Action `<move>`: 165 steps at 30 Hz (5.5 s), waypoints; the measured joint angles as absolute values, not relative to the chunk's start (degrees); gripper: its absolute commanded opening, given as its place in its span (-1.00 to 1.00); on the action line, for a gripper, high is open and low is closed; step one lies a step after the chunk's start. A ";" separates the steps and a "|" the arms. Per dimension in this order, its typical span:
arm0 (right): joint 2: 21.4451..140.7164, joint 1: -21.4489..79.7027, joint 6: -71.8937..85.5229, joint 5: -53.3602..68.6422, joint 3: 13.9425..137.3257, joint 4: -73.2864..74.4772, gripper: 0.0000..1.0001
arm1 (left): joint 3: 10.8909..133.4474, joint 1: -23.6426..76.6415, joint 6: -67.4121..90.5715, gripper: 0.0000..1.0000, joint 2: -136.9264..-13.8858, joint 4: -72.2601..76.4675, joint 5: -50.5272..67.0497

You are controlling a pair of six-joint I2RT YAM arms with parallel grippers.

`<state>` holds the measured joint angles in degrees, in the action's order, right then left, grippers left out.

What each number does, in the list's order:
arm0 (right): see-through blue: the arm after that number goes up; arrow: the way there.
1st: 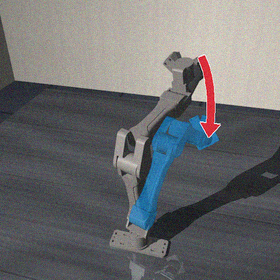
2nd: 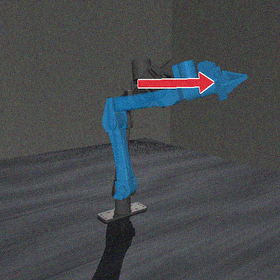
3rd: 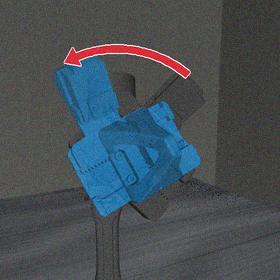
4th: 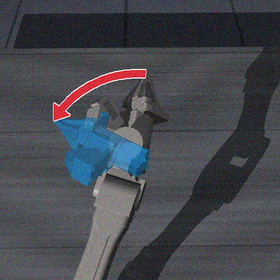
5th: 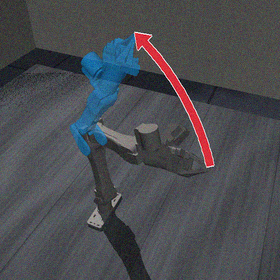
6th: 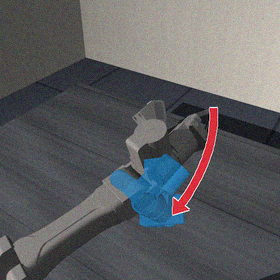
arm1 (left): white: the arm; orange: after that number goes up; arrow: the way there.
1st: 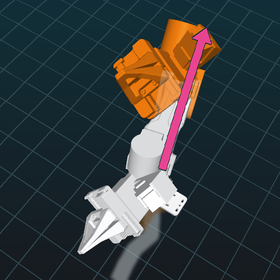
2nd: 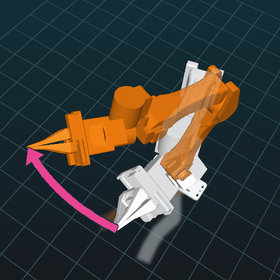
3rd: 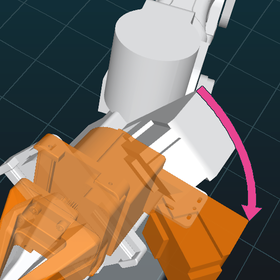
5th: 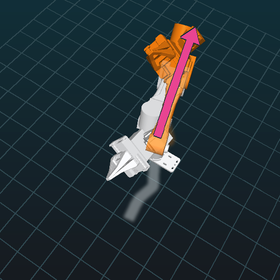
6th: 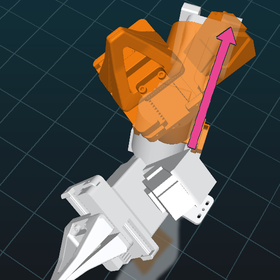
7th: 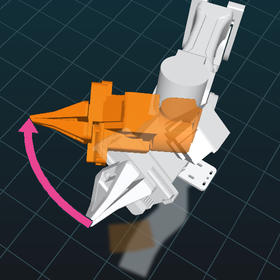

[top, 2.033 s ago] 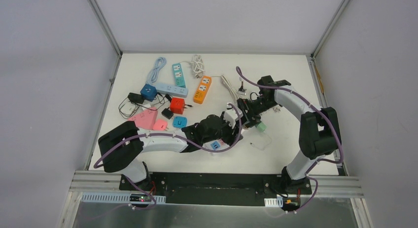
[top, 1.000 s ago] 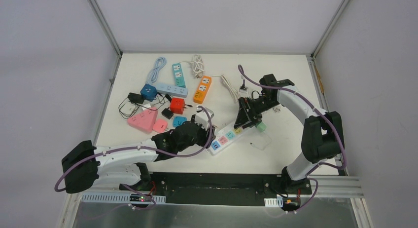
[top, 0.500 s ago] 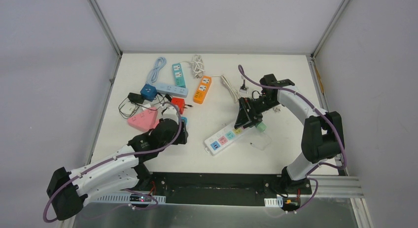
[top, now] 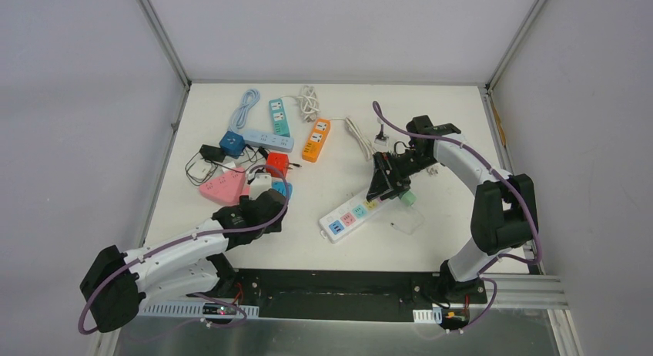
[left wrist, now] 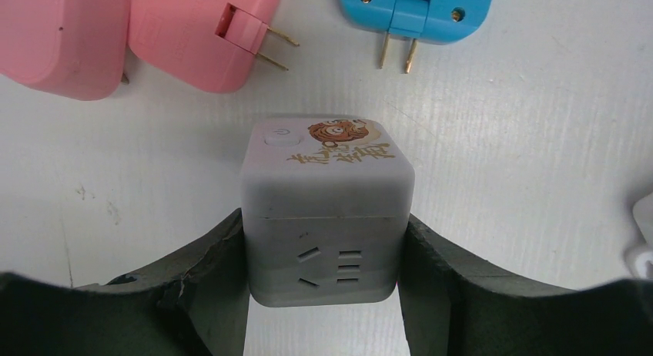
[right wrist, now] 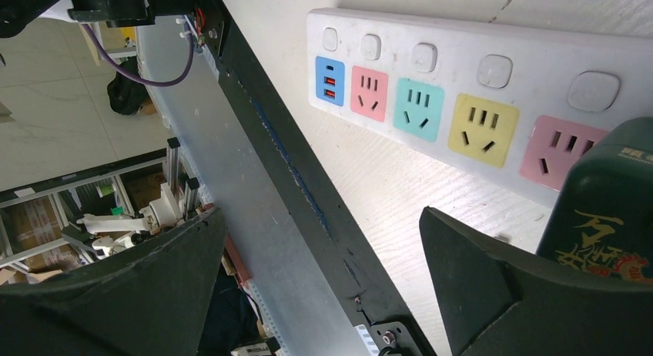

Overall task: Pull the plug off the socket
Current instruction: Place the plug at the center of the board, then remove the plug from the socket.

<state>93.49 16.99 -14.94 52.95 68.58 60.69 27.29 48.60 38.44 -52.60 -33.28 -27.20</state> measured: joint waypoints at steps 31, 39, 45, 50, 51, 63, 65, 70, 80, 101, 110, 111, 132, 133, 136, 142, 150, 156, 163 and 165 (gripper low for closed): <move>93.49 16.95 -14.94 52.90 68.58 60.69 1.00 | 27.31 45.63 38.46 0.12 -55.24 -30.41 -26.87; 93.49 16.95 -14.94 52.90 68.58 60.69 1.00 | 27.33 45.63 38.39 0.24 -55.24 -30.44 -26.59; 93.49 16.95 -14.94 52.90 68.58 60.69 1.00 | 27.59 45.63 38.24 0.43 -55.24 -30.48 -26.48; 93.49 16.95 -14.94 52.90 68.58 60.69 1.00 | 28.49 45.63 38.17 0.49 -55.20 -30.63 -26.48; 93.49 16.95 -14.96 52.90 68.58 60.69 0.99 | 28.69 45.63 38.15 0.50 -55.11 -30.72 -26.48; 92.82 16.95 -15.11 52.23 68.58 60.69 1.00 | 33.43 45.28 35.00 0.98 -49.21 -34.57 -23.29; 92.38 16.95 -15.14 52.03 68.58 60.69 1.00 | 33.93 45.28 34.22 0.98 -47.46 -34.76 -22.52; 91.94 16.93 -15.40 51.72 68.58 60.69 0.99 | 35.16 45.28 32.03 0.98 -43.62 -35.24 -20.97; 90.41 16.93 -16.43 51.42 68.58 60.77 1.00 | 36.05 45.28 29.06 0.98 -43.07 -28.95 -12.45; 76.55 10.09 -24.03 53.19 68.64 62.48 1.00 | 32.10 54.00 24.62 0.98 -54.72 2.66 6.48; 63.48 6.22 -25.36 56.64 54.35 48.25 0.99 | 31.92 57.89 13.45 0.98 -63.18 8.88 2.81; 61.98 6.20 -25.21 54.92 52.64 45.82 0.99 | 31.88 58.22 12.14 0.98 -64.20 9.63 2.44; 61.14 4.58 -35.09 34.20 39.24 29.10 0.81 | 28.25 60.80 0.25 0.97 -75.29 22.68 -1.06; 62.11 4.58 -35.29 34.06 39.27 29.21 0.81 | 28.18 60.80 0.25 0.97 -75.59 23.24 -1.06; 65.28 4.58 -35.77 33.78 39.31 29.89 0.81 | 28.10 60.82 0.23 0.97 -76.55 24.53 -1.04; 68.60 5.48 -36.49 33.45 39.31 29.91 -0.04 | 28.12 60.88 1.13 0.94 -79.29 26.35 -1.04; 70.98 9.47 -37.71 28.67 39.38 27.70 -0.56 | 28.14 61.54 3.14 0.93 -82.13 26.61 -1.08; 71.07 10.76 -38.39 26.94 39.55 27.29 -0.95 | 28.14 61.56 4.12 0.93 -82.13 26.68 -1.19; 71.55 11.42 -39.05 26.28 39.94 27.22 -1.00 | 28.08 61.58 6.20 0.93 -82.04 27.14 -1.80; 71.64 11.68 -39.33 26.30 39.97 27.22 -1.00 | 27.55 61.58 6.74 0.93 -81.47 27.49 -2.42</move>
<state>71.64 11.68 -39.33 26.30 39.97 27.22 27.55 61.58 6.74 -81.47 27.49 -2.42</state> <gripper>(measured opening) 0.349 0.966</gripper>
